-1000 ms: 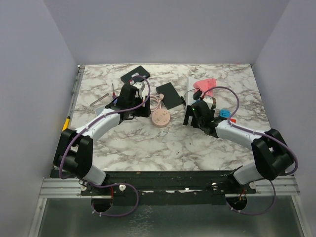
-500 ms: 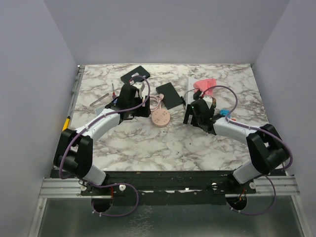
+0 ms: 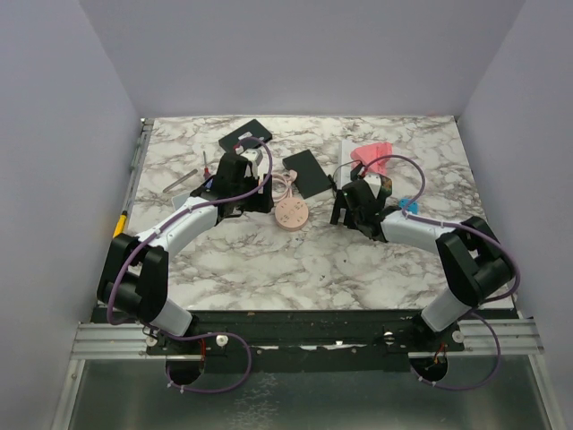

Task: Pull the plug off the socket
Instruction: Place the socket at the center of the board, then move the socket to the center of the board.

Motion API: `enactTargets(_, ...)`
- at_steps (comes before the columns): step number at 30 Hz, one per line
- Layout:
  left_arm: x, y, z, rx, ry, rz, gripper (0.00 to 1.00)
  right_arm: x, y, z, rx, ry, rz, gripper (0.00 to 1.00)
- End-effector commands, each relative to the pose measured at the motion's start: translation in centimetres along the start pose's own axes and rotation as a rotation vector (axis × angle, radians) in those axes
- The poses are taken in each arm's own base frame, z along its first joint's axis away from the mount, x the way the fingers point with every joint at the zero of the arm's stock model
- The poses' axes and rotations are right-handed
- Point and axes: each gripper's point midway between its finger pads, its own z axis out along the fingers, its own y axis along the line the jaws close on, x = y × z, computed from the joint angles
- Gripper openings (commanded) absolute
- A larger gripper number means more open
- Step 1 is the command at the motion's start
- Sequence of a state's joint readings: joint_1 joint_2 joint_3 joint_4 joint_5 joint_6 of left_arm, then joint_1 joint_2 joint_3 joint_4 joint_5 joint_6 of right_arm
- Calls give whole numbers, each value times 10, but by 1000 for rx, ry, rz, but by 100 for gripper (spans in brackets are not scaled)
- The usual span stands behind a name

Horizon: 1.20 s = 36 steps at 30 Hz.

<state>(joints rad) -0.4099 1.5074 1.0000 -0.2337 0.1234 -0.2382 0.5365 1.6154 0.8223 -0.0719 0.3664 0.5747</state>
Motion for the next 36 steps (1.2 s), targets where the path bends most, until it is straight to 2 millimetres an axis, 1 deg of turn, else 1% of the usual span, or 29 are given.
enactTargets(1, 8, -3, 3, 24, 33, 0, 80, -13, -3, 7, 39, -44, 2, 98)
enactTargets(2, 8, -3, 4, 25, 34, 0, 80, -14, -2, 8, 41, -45, 2, 97)
enactTargets(4, 9, -4, 4, 27, 37, 0, 80, -14, -4, 8, 50, -44, -1, 92)
enactTargets(7, 9, -3, 5, 25, 39, -3, 80, -18, -7, 5, 71, -50, -5, 76)
enactTargets(11, 10, -4, 7, 29, 45, -4, 80, -16, -20, -1, 121, -52, -25, 52)
enactTargets(12, 11, -4, 7, 30, 47, -8, 80, -15, -23, -2, 137, -48, -31, 48)
enactTargets(14, 10, -4, 7, 33, 46, -8, 80, -12, -29, -5, 170, -43, -45, 43)
enactTargets(16, 11, -4, 8, 34, 50, -9, 80, -9, -31, -9, 193, -39, -59, 41)
enactTargets(18, 11, -5, 7, 36, 49, -10, 80, -3, -32, -12, 207, -30, -77, 40)
enactTargets(21, 10, -5, 7, 36, 47, -8, 80, 8, -30, -17, 228, -21, -96, 36)
enactTargets(26, 10, -6, 6, 38, 45, -9, 80, 24, -24, -24, 263, 2, -131, 37)
enactTargets(29, 9, -6, 5, 40, 43, -11, 80, 34, -10, -30, 246, 19, -160, 38)
enactTargets(36, 6, -7, 1, 39, 30, -8, 80, 73, 32, -48, 152, 99, -197, 38)
